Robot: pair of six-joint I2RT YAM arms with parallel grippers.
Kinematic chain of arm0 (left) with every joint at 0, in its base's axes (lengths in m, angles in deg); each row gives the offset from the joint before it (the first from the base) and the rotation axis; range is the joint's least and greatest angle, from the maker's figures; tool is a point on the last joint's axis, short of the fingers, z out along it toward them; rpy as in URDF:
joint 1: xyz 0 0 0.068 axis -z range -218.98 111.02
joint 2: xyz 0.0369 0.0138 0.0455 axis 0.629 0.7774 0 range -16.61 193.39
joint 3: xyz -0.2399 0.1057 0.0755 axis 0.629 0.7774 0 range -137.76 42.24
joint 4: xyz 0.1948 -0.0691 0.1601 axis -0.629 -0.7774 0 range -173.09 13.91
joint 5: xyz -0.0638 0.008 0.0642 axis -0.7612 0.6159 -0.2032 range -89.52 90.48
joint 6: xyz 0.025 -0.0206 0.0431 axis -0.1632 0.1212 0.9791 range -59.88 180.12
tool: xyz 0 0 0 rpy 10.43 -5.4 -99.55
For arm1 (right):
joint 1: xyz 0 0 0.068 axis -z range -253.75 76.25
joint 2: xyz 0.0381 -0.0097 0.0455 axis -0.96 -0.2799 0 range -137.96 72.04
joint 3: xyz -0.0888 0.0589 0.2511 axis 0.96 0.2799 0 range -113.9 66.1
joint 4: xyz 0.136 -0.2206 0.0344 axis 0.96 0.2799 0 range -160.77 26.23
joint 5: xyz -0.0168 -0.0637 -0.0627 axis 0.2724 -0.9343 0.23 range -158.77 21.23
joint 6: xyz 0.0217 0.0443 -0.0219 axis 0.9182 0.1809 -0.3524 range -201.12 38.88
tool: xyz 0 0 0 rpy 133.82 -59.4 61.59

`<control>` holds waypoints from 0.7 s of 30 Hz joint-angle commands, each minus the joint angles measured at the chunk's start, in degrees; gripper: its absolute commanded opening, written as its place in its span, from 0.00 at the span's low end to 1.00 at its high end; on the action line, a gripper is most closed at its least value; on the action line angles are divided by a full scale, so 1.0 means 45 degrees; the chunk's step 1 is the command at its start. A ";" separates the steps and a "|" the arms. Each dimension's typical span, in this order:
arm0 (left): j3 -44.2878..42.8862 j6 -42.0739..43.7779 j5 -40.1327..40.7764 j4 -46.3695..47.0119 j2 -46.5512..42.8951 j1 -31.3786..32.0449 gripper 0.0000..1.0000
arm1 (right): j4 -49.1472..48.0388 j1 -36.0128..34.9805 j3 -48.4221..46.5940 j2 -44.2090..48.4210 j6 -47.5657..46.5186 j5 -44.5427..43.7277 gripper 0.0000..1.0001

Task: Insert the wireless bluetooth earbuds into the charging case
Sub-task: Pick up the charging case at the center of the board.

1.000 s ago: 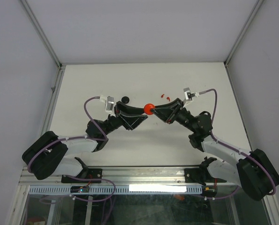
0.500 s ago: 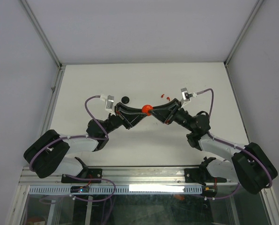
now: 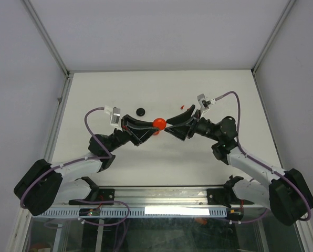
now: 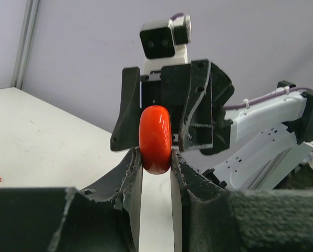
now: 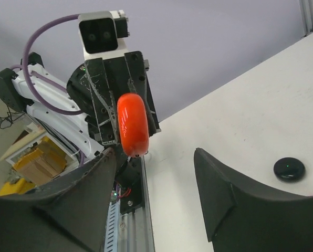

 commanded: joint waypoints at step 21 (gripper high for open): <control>-0.4509 0.6309 -0.4178 -1.3914 -0.2850 -0.0256 0.00 | 1.1215 0.0344 -0.5828 -0.0653 -0.6679 0.4947 0.61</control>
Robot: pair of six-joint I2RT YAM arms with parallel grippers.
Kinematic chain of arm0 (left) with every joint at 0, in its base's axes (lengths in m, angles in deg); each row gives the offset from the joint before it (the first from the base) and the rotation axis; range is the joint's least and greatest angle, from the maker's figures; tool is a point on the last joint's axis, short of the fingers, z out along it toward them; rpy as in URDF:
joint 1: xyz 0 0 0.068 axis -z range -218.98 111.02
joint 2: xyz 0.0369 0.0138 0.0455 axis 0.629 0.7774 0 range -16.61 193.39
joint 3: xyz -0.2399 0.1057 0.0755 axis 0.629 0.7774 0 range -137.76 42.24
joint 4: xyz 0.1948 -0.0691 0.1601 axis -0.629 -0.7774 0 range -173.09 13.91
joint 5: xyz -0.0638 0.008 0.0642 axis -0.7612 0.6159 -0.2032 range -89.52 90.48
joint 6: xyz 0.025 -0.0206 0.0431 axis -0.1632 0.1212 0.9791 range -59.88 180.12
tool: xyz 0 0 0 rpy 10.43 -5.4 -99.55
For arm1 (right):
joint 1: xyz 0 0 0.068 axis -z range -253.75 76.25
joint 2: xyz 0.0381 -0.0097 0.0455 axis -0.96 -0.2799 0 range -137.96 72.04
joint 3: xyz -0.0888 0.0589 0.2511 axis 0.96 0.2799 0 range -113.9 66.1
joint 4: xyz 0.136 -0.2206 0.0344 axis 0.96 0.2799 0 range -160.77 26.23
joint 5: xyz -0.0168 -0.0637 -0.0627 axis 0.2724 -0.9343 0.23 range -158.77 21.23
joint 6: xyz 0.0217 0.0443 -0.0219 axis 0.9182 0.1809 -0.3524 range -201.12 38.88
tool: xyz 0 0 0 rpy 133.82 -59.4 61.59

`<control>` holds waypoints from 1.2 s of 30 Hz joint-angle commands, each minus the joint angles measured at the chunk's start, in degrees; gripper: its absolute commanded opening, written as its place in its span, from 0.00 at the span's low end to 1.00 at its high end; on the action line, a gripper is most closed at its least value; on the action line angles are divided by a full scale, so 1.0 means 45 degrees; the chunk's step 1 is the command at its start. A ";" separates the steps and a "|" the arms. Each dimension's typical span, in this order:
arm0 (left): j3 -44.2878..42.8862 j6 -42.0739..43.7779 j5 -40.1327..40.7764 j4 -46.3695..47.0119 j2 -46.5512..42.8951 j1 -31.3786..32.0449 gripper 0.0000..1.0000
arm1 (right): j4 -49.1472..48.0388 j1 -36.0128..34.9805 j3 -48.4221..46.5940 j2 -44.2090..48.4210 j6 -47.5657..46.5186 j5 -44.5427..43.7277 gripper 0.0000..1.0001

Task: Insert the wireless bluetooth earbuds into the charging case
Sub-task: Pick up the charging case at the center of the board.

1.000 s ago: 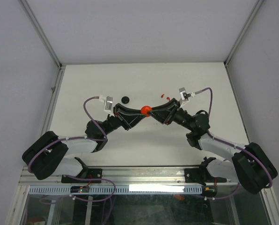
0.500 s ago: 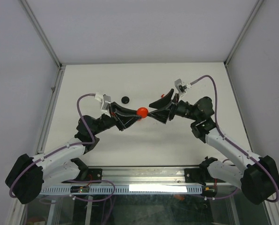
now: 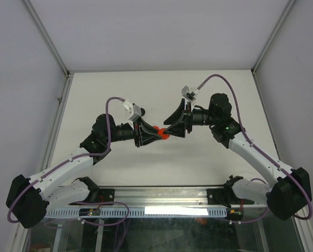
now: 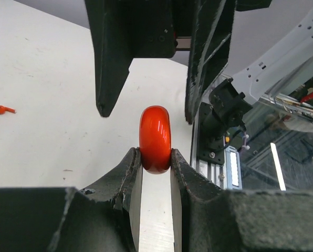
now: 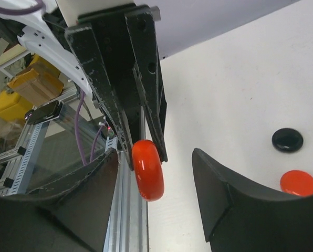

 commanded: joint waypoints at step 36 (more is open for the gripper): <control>0.2990 -0.2990 0.1393 0.7875 -0.0109 -0.0056 0.52 | -0.8822 -0.1646 0.3497 0.0446 0.4378 -0.3779 0.00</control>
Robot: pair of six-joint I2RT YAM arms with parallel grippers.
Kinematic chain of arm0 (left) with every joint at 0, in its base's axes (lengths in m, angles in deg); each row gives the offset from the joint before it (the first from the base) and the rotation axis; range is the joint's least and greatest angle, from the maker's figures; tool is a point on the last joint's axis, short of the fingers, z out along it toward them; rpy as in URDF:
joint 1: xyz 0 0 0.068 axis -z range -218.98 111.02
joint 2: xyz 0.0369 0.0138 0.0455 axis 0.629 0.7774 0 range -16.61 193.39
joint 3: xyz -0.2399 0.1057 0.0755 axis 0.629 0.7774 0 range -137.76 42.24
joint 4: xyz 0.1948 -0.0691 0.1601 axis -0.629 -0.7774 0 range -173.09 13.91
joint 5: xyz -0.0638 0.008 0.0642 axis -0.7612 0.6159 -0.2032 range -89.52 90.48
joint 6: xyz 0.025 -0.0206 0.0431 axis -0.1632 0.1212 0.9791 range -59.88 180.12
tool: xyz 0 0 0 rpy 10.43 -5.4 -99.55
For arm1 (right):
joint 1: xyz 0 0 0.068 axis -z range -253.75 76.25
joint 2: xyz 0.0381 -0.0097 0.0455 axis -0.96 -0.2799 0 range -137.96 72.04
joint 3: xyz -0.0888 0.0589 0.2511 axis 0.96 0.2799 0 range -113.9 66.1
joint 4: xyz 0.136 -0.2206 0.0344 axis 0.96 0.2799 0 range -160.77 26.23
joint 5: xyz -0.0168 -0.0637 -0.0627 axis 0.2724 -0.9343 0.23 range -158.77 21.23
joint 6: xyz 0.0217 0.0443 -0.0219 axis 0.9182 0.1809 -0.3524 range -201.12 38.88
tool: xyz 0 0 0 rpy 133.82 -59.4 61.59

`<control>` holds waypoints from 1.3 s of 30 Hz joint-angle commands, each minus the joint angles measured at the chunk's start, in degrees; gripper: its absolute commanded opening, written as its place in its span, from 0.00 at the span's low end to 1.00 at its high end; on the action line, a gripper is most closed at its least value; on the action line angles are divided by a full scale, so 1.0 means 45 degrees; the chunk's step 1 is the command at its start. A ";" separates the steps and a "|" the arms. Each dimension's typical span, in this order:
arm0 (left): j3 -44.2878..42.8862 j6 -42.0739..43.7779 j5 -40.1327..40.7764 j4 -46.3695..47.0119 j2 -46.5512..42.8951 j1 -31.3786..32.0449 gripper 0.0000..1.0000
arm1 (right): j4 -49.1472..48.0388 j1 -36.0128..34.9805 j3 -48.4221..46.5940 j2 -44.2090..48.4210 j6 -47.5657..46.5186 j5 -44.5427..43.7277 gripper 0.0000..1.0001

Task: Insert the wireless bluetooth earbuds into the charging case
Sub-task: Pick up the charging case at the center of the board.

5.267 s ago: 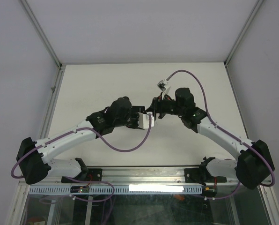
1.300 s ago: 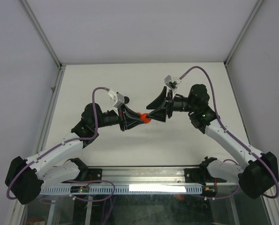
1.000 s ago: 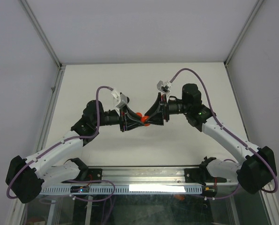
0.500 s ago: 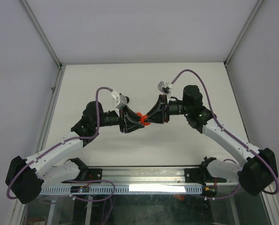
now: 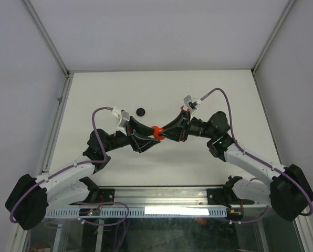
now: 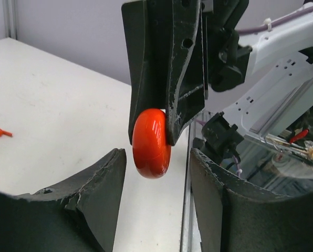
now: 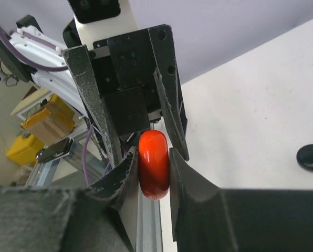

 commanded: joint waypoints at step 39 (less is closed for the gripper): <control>0.0278 0.0557 -0.0367 0.2662 0.0274 0.0229 0.00 | -0.0933 -0.1129 0.0095 0.0954 -0.0654 -0.2460 0.39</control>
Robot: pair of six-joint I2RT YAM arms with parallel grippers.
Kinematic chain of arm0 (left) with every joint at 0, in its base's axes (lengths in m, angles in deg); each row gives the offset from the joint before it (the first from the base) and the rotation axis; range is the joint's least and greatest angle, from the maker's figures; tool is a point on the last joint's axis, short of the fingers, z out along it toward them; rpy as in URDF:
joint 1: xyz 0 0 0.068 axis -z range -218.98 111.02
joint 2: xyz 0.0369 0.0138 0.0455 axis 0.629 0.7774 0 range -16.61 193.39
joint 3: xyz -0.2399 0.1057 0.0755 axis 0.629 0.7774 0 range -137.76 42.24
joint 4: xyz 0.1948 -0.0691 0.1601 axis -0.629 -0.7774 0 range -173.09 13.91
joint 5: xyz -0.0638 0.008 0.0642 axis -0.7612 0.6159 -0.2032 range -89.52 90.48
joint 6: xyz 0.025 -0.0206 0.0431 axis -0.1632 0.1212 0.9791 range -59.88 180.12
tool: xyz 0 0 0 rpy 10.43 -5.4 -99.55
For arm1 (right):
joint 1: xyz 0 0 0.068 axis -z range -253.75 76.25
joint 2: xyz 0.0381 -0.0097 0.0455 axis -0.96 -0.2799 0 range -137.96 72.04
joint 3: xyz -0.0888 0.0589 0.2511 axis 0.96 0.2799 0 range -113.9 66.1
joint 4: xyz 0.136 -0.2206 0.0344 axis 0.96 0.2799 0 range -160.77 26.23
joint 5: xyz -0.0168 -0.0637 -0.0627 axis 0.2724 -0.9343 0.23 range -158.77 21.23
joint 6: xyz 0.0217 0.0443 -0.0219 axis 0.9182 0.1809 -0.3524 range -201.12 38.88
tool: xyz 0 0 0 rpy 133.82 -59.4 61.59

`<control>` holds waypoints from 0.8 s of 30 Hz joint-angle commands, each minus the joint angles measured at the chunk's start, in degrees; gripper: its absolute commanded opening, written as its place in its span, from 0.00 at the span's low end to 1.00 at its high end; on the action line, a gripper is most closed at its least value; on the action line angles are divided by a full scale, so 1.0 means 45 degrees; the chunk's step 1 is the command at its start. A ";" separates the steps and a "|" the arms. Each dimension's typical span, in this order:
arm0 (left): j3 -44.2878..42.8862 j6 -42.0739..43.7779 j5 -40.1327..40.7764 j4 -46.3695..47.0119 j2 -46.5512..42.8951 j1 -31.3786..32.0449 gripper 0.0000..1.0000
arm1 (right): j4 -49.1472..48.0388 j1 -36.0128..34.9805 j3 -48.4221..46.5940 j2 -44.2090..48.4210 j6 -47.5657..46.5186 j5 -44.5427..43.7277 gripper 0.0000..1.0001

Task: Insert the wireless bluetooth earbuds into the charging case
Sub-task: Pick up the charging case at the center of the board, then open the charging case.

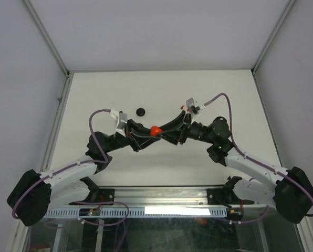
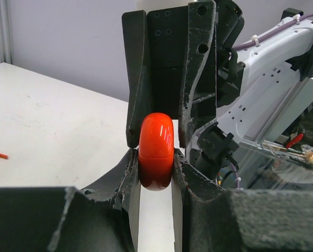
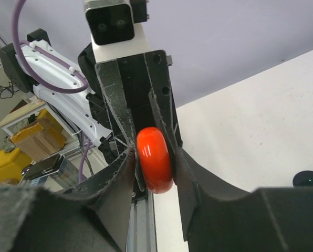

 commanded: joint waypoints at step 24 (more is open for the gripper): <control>-0.0079 0.2401 -0.1998 -0.1006 -0.0773 0.0157 0.00 | 0.3974 0.0563 -0.1635 0.0353 -0.2801 -0.1383 0.40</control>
